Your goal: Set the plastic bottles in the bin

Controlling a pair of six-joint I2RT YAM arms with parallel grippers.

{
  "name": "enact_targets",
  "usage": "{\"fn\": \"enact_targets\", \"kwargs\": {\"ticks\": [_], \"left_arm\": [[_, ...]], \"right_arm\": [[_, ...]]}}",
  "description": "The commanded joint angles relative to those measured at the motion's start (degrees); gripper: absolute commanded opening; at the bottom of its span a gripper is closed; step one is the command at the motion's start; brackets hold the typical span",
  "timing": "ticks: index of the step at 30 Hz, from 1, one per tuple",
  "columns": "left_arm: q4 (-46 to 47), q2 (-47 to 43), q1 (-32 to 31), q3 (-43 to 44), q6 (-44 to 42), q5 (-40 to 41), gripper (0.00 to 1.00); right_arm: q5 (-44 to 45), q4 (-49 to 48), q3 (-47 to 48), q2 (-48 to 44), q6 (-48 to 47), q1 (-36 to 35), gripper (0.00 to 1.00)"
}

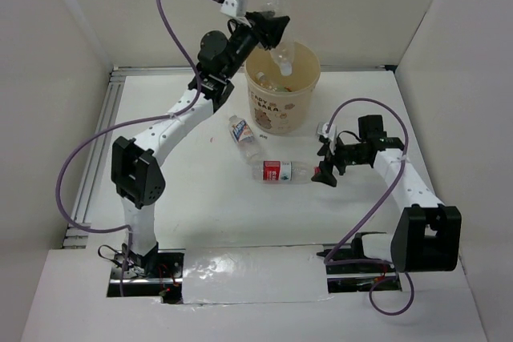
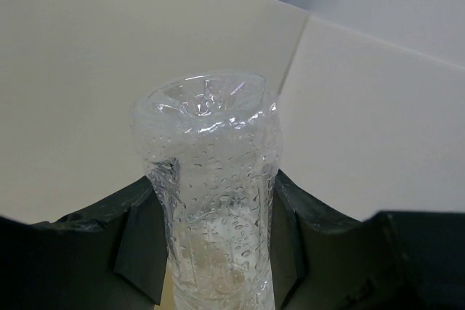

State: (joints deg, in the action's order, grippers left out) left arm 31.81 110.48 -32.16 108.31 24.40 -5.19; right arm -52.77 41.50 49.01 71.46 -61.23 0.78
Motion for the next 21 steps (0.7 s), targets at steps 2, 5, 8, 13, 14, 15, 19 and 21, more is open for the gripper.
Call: {"fn": "enact_targets", "kwargs": {"ticks": [2,5,8,13,14,15,19,21], "left_arm": [[1.1,6.6,1.8,7.8,0.9,5.5,0.35],[-6.6,9.4,1.8,9.9,-1.2,4.8,0.76],[-7.2,7.9,1.8,6.6,-2.2,3.6,1.0],[-10.8,-2.3,1.8,-3.9,-6.7,3.7,1.0],[-11.6,-5.1,1.8,-6.6,-7.5,4.9,1.0],[-12.1,-8.2,1.8,-9.8,-9.2,4.9,1.0],[-18.5,-24.1,1.8,-30.6,-8.9,10.2,1.0],[-22.3,-31.6,2.6,-37.1,-7.1,12.3,1.0]], "right_arm": [[1.4,-6.1,-0.6,1.1,0.3,-3.1,0.99],[2.9,-9.0,0.3,2.5,2.0,-4.7,0.99],[5.7,-11.7,2.7,6.0,2.5,-7.6,0.99],[11.0,-14.2,6.0,11.2,1.2,-12.7,0.99],[11.8,-15.2,6.0,12.2,1.2,-13.5,0.99],[12.6,-15.8,6.5,14.1,1.2,-14.2,0.99],[15.4,-17.1,8.2,20.4,1.2,-16.9,0.99],[15.9,-17.1,8.2,23.3,0.2,-17.5,0.99]]}}
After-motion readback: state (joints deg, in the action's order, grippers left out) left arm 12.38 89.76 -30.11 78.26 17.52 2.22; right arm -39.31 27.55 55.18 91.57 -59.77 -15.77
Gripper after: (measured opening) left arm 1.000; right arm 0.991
